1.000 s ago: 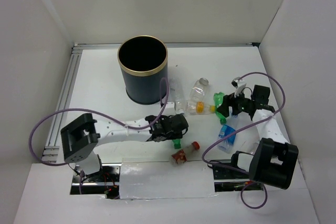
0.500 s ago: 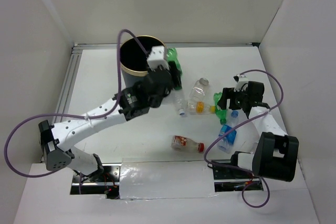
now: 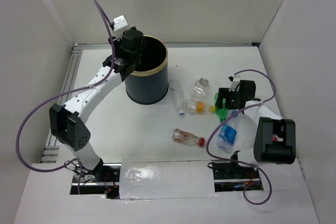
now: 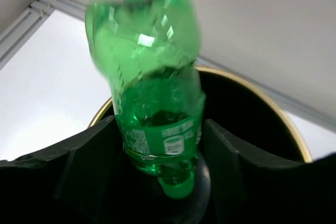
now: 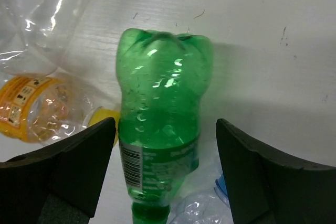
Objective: Put the plastic bottles in the bin
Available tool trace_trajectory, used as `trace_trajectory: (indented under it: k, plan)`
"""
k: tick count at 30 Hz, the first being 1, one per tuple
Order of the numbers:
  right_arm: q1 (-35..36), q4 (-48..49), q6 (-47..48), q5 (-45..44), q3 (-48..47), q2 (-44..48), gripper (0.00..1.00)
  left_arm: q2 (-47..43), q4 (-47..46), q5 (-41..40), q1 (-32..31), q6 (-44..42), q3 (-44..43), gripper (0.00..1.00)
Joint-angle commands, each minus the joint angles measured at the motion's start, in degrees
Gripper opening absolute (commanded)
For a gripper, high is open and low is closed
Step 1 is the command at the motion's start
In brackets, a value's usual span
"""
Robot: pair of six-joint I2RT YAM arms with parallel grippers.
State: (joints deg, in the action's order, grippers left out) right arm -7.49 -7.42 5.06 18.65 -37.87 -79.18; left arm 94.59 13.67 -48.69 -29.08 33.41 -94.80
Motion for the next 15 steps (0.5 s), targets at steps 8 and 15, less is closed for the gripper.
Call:
trace_trajectory:
  k: [8, 15]
  plan:
    - [4.06, 3.03, -0.67, -7.68, -5.29, -8.27, 0.54, -4.66, -3.28, 7.72, -1.93, -12.53, 2.42, 0.99]
    - [3.44, -1.97, 5.30, 2.75, -10.62, -0.03, 0.08, -24.87, -5.50, 40.20, -14.67, -25.41, 22.96, 0.97]
